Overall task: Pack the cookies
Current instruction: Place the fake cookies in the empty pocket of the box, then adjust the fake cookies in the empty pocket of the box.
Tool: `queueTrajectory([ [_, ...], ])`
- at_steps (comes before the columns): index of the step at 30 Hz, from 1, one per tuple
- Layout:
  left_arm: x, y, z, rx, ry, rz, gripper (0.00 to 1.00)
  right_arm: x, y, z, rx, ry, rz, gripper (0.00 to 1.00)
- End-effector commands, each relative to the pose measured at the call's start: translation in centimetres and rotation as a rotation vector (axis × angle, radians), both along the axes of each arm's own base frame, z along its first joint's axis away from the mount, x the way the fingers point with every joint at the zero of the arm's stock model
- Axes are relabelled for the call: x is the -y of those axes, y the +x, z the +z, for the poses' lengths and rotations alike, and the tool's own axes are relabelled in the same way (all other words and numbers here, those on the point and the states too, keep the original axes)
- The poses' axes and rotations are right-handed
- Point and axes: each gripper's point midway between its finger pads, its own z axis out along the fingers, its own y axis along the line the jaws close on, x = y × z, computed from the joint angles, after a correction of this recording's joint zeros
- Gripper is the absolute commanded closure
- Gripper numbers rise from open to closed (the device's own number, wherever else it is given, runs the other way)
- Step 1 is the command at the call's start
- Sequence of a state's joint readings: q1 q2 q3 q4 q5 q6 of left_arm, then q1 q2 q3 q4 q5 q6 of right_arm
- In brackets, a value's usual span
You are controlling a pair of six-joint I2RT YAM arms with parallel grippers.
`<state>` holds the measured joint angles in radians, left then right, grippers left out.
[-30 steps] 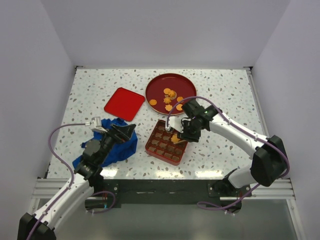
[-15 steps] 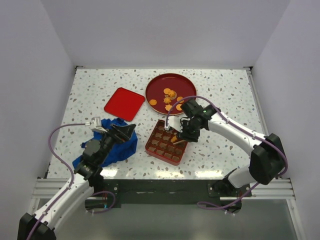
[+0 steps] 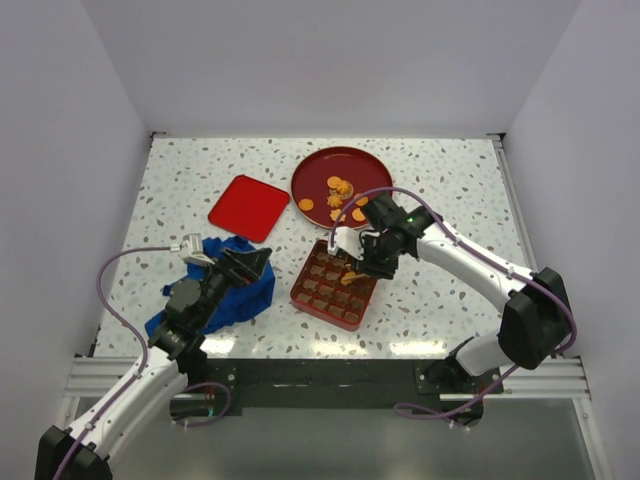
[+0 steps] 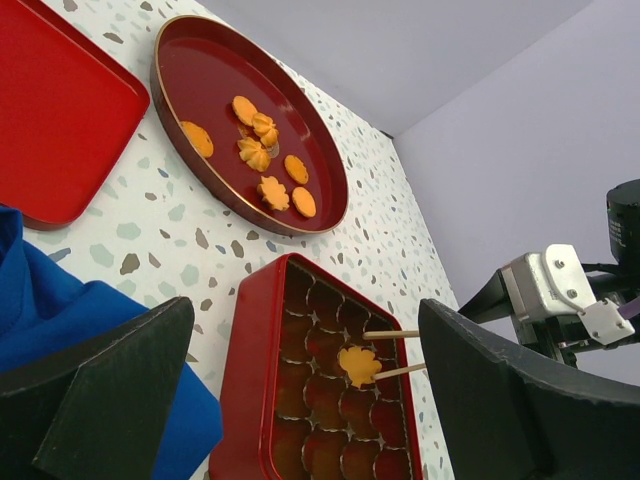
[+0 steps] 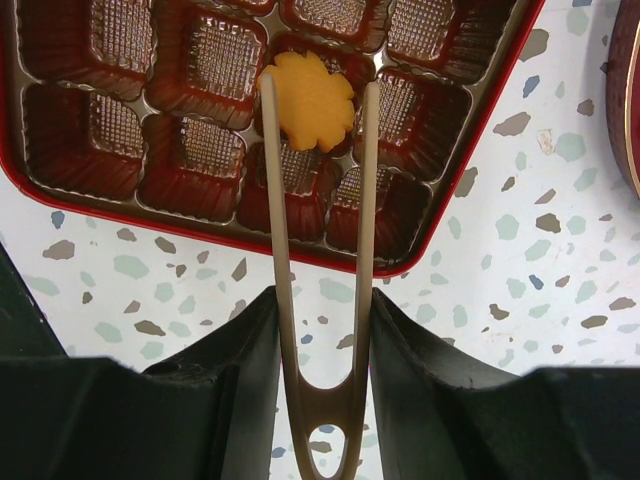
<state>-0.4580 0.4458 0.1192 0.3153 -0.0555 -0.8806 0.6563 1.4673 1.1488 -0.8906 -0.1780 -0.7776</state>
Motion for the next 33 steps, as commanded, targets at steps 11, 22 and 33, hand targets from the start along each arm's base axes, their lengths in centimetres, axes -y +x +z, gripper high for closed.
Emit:
queueTrajectory([
  [11,-0.2,0.2,0.5,0.015,-0.017,0.013,0.0,0.7,-0.3,1.3,0.038,-0.028,0.085,0.67],
  [22,-0.3,0.1,0.5,0.016,-0.019,0.016,0.0,0.6,1.1,0.7,0.059,-0.079,0.13,0.65],
  [33,-0.2,0.2,0.4,0.014,-0.02,0.011,0.0,0.4,0.9,2.0,0.064,-0.064,0.176,0.63],
])
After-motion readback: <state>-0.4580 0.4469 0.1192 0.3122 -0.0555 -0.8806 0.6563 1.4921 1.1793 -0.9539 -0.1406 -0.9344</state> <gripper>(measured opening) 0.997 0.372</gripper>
